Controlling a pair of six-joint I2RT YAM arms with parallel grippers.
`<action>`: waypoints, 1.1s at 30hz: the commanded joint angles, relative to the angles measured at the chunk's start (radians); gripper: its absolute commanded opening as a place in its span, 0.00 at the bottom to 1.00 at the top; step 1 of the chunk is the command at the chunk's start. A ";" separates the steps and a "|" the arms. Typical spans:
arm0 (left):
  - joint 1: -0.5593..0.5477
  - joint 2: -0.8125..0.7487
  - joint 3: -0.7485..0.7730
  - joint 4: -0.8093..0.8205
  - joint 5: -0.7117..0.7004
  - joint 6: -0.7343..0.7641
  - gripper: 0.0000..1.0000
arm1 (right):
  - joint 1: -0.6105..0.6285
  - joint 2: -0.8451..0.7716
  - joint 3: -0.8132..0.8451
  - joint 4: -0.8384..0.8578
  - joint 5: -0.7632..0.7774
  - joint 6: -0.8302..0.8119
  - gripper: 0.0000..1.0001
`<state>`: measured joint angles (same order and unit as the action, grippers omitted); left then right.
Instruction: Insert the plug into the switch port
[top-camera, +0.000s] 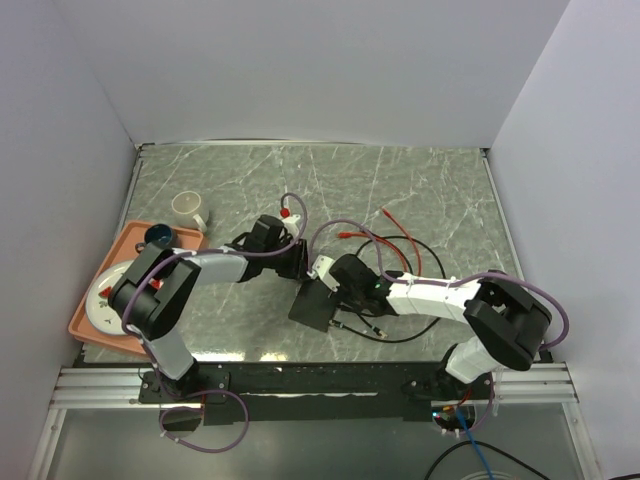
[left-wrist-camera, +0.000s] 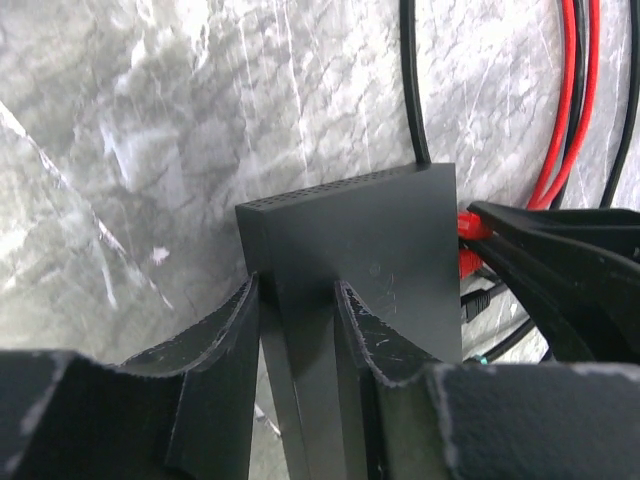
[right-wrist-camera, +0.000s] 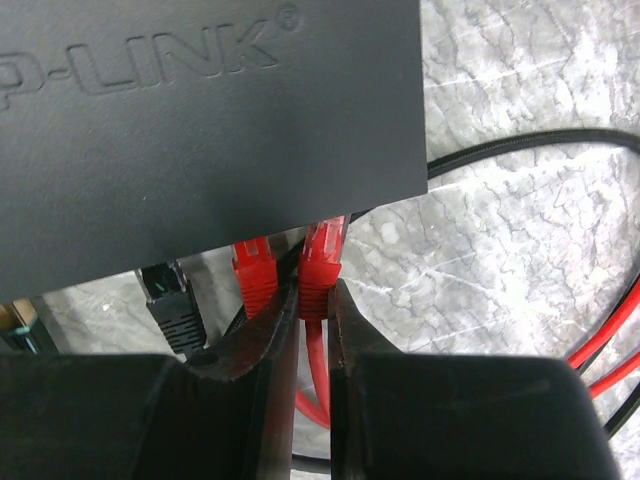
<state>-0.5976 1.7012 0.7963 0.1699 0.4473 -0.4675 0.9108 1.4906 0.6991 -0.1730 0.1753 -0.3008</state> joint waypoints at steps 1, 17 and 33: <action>-0.171 0.012 0.083 0.137 0.484 -0.106 0.34 | 0.036 -0.056 0.085 0.544 -0.220 0.011 0.00; -0.281 0.044 0.158 0.011 0.541 0.081 0.36 | 0.034 -0.138 0.056 0.598 -0.214 -0.027 0.00; -0.128 -0.084 0.055 0.058 0.525 0.029 0.34 | 0.031 -0.138 0.097 0.549 -0.206 -0.006 0.00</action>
<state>-0.6449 1.7069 0.8463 0.1078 0.5297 -0.3084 0.9203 1.3811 0.6506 -0.2588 0.0315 -0.3111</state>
